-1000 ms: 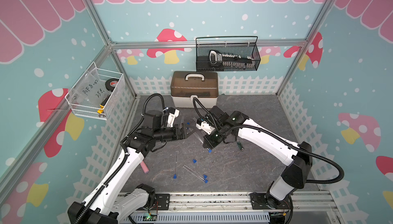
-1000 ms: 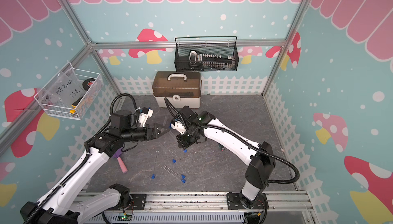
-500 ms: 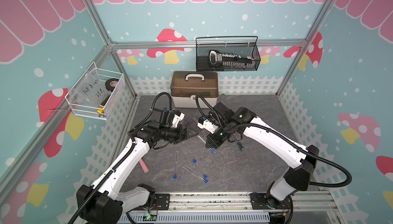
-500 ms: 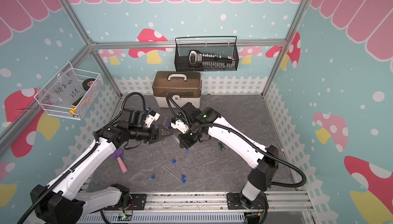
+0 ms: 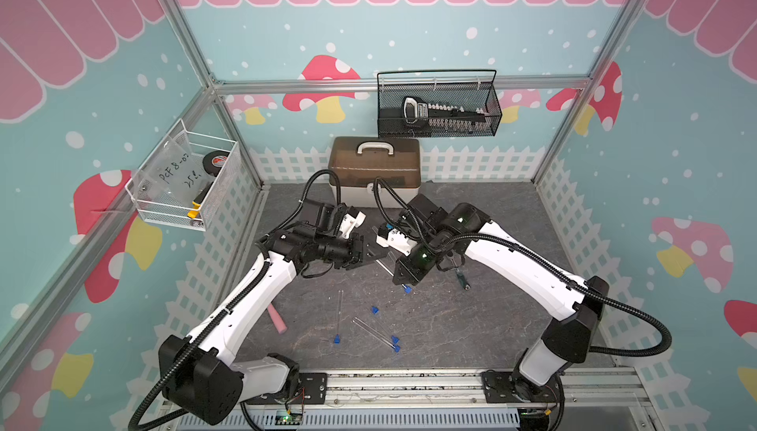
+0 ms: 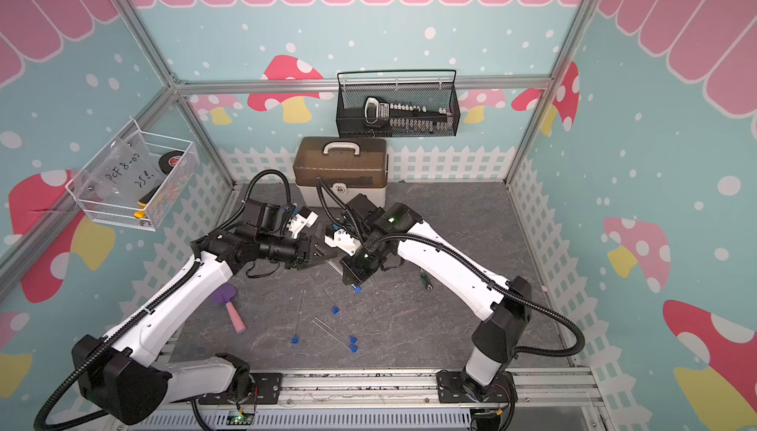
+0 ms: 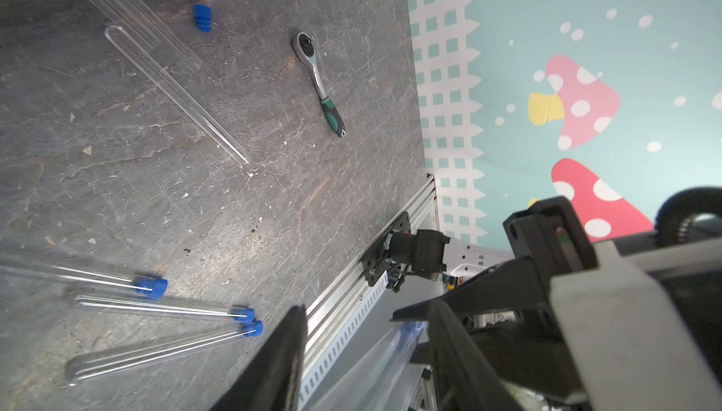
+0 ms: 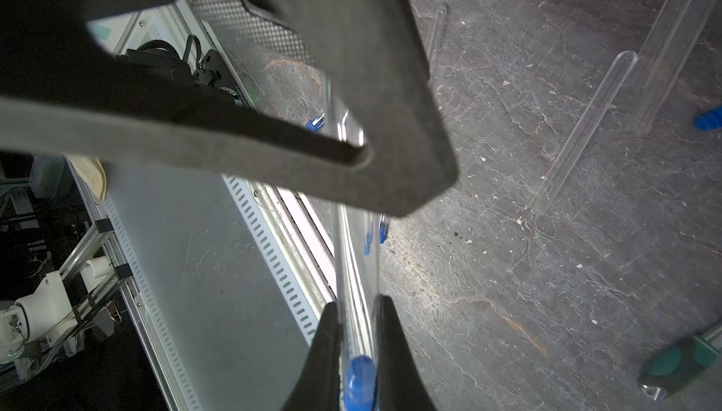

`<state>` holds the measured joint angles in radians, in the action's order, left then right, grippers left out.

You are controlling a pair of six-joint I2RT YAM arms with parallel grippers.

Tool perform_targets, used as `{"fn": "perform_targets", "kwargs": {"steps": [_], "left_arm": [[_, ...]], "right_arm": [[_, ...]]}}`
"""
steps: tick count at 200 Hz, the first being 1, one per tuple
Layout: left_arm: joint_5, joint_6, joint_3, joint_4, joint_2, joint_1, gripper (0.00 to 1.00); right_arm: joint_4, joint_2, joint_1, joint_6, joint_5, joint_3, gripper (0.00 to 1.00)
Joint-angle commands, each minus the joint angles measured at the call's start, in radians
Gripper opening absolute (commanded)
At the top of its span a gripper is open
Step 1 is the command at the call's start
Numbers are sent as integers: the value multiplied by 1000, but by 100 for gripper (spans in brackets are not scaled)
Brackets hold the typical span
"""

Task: Remove stoppers from test tubes
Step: Pick up the test tube at the center of the board.

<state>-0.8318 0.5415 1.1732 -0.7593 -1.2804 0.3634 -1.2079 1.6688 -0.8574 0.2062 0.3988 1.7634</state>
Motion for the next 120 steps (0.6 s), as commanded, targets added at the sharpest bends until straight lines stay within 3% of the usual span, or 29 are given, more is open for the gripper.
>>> {"fn": "perform_targets", "kwargs": {"steps": [1,120], "left_arm": [[-37,-22,27,-13,-6,5,43],[-88,23,-2,42,-8,0,5]], "right_arm": [[-30,9,-1,-36,-11,4,9],[-29,6,-1,-35,-6,12,9]]}}
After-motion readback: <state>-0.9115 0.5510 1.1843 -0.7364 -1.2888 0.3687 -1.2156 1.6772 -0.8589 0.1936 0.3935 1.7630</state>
